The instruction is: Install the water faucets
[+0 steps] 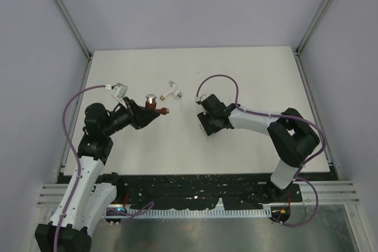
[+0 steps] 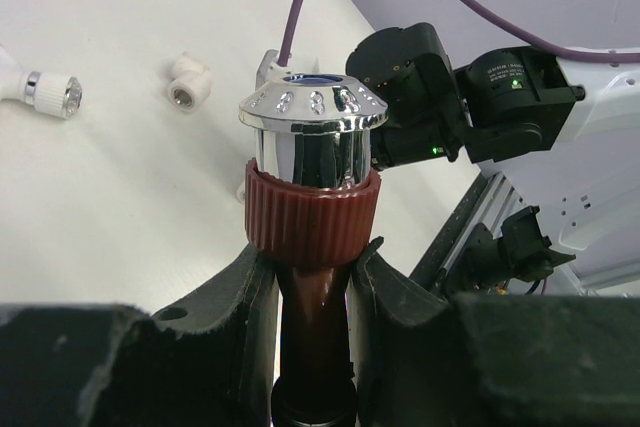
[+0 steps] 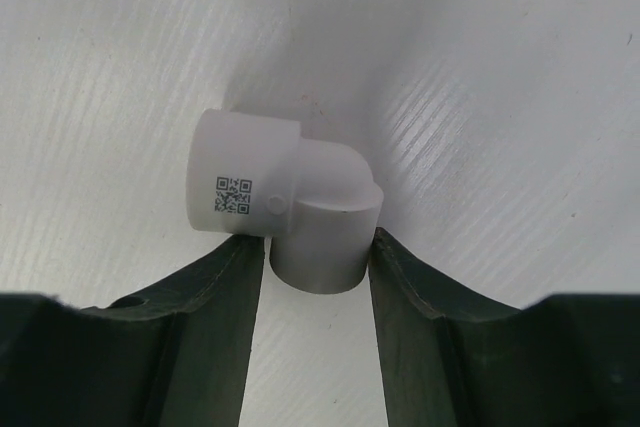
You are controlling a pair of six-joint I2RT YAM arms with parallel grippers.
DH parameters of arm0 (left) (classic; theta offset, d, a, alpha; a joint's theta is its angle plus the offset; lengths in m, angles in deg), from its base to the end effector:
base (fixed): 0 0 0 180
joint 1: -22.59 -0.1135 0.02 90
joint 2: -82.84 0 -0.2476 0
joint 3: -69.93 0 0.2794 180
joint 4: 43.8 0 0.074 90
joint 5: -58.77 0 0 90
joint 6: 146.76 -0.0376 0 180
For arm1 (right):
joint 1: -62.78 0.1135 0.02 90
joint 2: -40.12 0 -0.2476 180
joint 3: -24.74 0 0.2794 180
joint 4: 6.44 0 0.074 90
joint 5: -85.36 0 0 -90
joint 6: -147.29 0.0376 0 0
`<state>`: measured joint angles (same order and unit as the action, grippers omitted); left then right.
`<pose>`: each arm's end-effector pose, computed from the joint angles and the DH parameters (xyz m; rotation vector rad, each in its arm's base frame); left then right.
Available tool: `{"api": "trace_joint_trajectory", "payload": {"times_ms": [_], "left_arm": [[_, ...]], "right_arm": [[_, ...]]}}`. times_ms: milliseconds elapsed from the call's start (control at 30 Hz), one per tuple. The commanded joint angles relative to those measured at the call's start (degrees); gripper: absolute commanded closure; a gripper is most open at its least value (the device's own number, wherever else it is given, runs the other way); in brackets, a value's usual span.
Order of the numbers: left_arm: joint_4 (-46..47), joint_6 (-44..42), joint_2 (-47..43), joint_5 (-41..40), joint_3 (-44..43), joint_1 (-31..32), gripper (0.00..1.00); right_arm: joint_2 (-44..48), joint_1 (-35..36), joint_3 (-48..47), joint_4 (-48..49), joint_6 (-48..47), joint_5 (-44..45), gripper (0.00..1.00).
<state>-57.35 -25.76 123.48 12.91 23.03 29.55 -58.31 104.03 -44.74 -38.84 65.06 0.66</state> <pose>0.2053 -0.0514 0.2924 0.2382 1.7803 -1.1329 0.2686 0.2309 0.1254 -0.7317 2.5411 0.1688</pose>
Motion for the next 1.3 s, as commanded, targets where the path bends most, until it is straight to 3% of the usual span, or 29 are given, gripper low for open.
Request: {"api": "trace_joint_trajectory", "payload": {"times_ms": [0, 100, 300, 400, 600, 800, 1033, 1267], "left_arm": [[1.9, 1.1, -0.4, 0.2, -1.9, 0.4, 1.0], [1.9, 3.5, -1.7, 0.1, -2.0, 0.4, 1.0], [2.3, 12.1, -3.4, -0.5, -1.8, 1.0, 1.0], [7.2, 19.2, -3.9, -0.6, -0.1, 2.4, 1.0], [21.2, 34.4, -5.0, -7.0, 4.4, 7.5, 1.0], [25.2, 42.5, -3.3, -16.3, 3.7, 13.9, 1.0], [33.0, 52.8, 0.8, -25.8, 3.3, 21.2, 1.0], [35.9, 54.8, 5.8, -29.4, -0.2, 25.6, 1.0]], "right_arm": [[-0.4, 0.0, -1.5, 2.5, -1.7, 1.1, 0.56], [1.4, 0.1, 0.0, 3.8, -1.8, 2.2, 0.76], [17.4, 2.8, 6.4, 10.2, -1.3, 7.7, 0.88], [24.1, 6.4, 8.0, 13.2, -3.1, 13.5, 0.94], [35.7, 11.7, 9.2, 19.7, -7.4, 22.9, 0.95], [44.5, 15.4, 12.6, 34.1, -15.2, 28.4, 0.95], [46.7, 18.1, 18.4, 51.7, -24.5, 29.1, 0.95], [44.4, 21.0, 20.4, 65.1, -33.3, 34.3, 0.95]]}}
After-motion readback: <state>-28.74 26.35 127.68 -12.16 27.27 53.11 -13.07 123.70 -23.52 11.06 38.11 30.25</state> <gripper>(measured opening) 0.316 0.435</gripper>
